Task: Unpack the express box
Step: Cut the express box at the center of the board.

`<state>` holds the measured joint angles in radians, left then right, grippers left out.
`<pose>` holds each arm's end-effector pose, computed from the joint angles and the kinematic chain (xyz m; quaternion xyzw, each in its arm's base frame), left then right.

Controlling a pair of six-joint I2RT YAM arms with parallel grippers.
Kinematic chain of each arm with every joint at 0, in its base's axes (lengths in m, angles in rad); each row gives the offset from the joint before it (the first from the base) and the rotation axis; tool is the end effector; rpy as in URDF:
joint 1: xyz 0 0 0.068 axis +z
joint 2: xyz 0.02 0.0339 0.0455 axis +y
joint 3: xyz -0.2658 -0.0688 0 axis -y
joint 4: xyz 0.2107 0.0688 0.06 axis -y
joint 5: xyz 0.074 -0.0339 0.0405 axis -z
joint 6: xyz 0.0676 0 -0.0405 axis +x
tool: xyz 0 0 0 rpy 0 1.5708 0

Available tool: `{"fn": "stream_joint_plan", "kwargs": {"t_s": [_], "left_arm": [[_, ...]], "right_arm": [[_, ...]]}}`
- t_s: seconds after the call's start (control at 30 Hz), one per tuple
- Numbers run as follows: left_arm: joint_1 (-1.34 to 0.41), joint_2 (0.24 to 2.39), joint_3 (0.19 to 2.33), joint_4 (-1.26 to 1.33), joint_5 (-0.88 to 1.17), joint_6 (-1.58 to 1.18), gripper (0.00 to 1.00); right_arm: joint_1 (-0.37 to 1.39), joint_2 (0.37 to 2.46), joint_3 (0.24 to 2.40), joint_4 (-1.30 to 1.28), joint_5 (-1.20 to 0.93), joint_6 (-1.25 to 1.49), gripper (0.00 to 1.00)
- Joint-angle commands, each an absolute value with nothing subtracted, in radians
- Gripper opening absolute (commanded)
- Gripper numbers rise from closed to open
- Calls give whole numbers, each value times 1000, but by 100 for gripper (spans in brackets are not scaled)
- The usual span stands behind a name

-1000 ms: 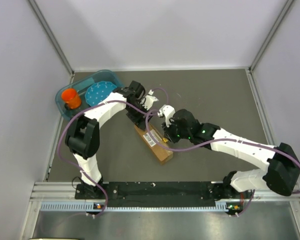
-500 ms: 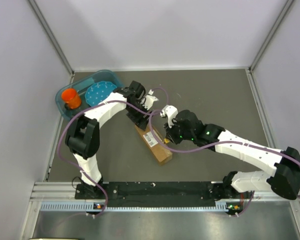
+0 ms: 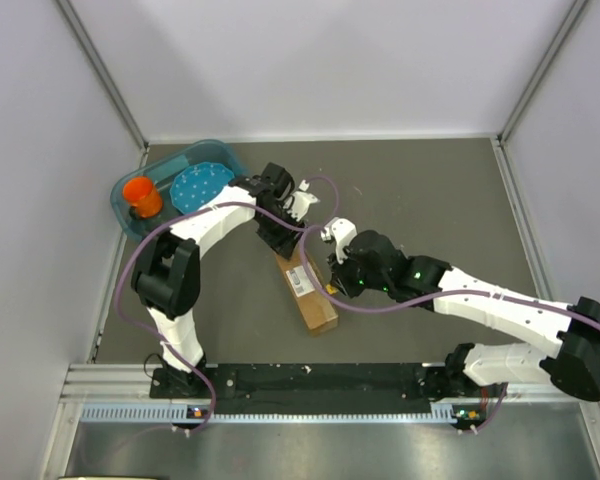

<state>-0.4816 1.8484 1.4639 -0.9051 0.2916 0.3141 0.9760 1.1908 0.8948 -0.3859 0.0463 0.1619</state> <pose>0.3004 -0.1790 0.2124 0.3983 0.8952 -0.1549 0.1261 0.1429 0.2056 0.2671 -0.3482 0.8328 0.2140 0.3734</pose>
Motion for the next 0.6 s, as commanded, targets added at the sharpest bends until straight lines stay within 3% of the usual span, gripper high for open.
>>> {"fn": "stream_joint_plan", "kwargs": {"t_s": [0.0, 0.1, 0.2, 0.57], "left_arm": [[-494, 1852, 1430, -879, 166, 330, 47], [-512, 1865, 1422, -897, 149, 321, 26], [-520, 1881, 1414, -916, 121, 311, 16], [-528, 1917, 1382, -920, 117, 285, 3]], "right_arm": [[1035, 1161, 871, -476, 89, 233, 0], [1042, 1172, 868, -479, 113, 262, 0], [1068, 1173, 868, -489, 155, 294, 0], [1172, 1161, 905, -575, 255, 389, 0]]}}
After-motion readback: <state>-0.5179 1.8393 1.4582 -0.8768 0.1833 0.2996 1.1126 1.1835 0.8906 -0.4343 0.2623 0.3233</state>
